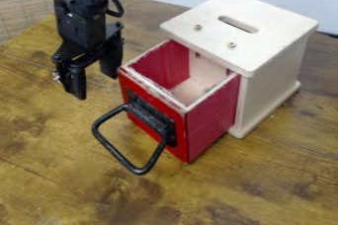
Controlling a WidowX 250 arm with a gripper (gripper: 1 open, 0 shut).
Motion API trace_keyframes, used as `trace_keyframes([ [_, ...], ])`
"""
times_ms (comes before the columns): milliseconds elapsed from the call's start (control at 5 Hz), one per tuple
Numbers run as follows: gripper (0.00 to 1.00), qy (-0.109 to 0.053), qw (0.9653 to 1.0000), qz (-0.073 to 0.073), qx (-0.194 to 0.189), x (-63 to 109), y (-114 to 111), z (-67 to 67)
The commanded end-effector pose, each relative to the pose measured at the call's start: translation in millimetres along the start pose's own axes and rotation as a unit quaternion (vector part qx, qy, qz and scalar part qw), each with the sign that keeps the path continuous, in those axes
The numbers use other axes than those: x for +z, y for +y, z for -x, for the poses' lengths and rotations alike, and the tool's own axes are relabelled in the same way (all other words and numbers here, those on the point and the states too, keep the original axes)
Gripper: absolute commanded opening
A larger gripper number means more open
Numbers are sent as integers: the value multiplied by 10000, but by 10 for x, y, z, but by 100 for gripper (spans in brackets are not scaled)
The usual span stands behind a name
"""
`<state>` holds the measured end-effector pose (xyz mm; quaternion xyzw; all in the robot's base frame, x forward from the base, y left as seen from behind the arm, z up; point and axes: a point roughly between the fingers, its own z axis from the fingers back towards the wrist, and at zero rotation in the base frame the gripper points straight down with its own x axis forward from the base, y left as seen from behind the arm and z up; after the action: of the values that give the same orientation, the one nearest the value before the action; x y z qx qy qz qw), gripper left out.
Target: Open the drawer
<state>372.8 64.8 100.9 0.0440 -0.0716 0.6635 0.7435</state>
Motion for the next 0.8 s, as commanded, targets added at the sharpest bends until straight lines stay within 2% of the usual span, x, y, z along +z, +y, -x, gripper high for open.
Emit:
trace_keyframes([
  [0,100,-34,9997,228,7,129,-22,-21],
  [600,100,-5,9999,162,52,50,2,-50],
])
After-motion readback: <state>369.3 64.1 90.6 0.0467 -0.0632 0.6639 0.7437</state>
